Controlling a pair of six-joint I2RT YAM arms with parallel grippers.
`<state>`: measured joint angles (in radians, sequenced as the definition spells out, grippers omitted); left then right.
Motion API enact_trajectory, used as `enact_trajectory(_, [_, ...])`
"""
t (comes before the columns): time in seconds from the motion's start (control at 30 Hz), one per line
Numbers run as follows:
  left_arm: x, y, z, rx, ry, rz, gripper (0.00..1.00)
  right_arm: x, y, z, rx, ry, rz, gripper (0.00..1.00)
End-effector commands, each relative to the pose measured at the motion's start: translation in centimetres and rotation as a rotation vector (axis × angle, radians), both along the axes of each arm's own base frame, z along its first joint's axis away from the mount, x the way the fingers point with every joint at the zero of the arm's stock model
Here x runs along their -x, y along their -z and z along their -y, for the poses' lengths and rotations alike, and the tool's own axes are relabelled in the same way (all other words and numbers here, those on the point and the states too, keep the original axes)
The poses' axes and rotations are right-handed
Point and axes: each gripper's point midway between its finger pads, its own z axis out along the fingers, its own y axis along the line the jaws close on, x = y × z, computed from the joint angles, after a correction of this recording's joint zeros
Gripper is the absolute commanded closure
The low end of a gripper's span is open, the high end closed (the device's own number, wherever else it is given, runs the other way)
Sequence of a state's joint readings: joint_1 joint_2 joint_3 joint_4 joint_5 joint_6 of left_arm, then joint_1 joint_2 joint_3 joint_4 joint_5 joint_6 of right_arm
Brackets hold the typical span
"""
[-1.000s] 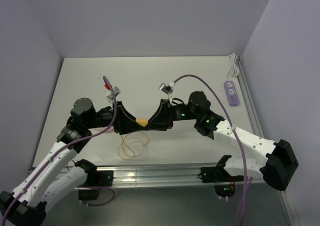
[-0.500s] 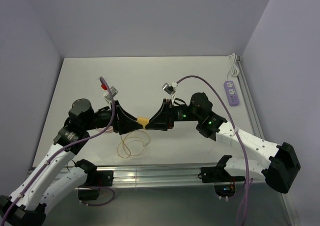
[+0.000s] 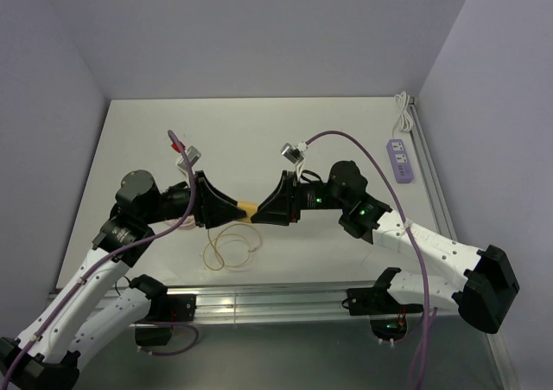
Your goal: Insert the plug
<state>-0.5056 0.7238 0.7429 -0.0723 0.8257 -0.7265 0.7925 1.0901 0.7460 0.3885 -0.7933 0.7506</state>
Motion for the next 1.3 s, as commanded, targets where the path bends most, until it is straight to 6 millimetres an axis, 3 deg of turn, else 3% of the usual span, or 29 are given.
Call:
enact_trajectory(0.0, [0.6, -1.7, 0.1, 0.034, 0.031, 0.049, 0.55, -0.3, -2.0, -0.2, -0.066, 0.018, 0.053, 1.00])
enact_trajectory(0.2, [0.6, -1.5, 0.1, 0.034, 0.038, 0.049, 0.64, -0.6, -2.0, -0.4, -0.069, 0.025, 0.052, 1.00])
enact_trajectory(0.57, [1.0, -2.0, 0.3, 0.069, 0.065, 0.050, 0.55, -0.9, -1.5, -0.8, -0.061, 0.025, 0.038, 1.00])
enact_trajectory(0.67, [1.1, -2.0, 0.3, 0.067, 0.071, 0.053, 0.68, -0.9, -1.6, -0.8, -0.062, 0.028, 0.041, 1.00])
enact_trajectory(0.8, [1.2, -1.7, 0.2, 0.052, 0.068, 0.051, 1.00, -1.0, -1.5, -0.7, -0.057, 0.036, 0.049, 1.00])
enact_trajectory(0.87, [1.0, -1.7, 0.1, 0.048, 0.054, 0.054, 1.00, -1.0, -1.5, -0.7, -0.054, 0.037, 0.064, 1.00])
enact_trajectory(0.9, [0.9, -1.9, 0.1, 0.050, 0.048, 0.067, 1.00, -1.1, -1.2, -0.6, -0.038, 0.042, 0.060, 0.96])
enact_trajectory(0.97, [0.5, -1.1, -0.1, 0.017, 0.019, 0.028, 1.00, -1.1, -1.0, -0.5, -0.019, 0.050, 0.082, 0.74])
enact_trajectory(1.0, [0.3, -1.4, -0.1, 0.008, 0.006, 0.047, 1.00, -1.4, -0.4, -0.3, 0.010, 0.072, 0.069, 0.47])
enact_trajectory(1.1, [-0.8, -0.7, -0.4, -0.066, -0.052, 0.027, 1.00, -2.3, 0.6, 0.7, 0.066, 0.162, 0.092, 0.17])
enact_trajectory(1.17, [-1.7, 0.3, -0.9, -0.127, -0.105, -0.001, 1.00, -2.6, 0.8, 1.5, 0.087, 0.204, 0.129, 0.13])
enact_trajectory(1.27, [-3.1, -0.2, -1.8, -0.190, -0.198, 0.019, 1.00, -3.1, 2.8, 2.6, 0.161, 0.267, 0.128, 0.11])
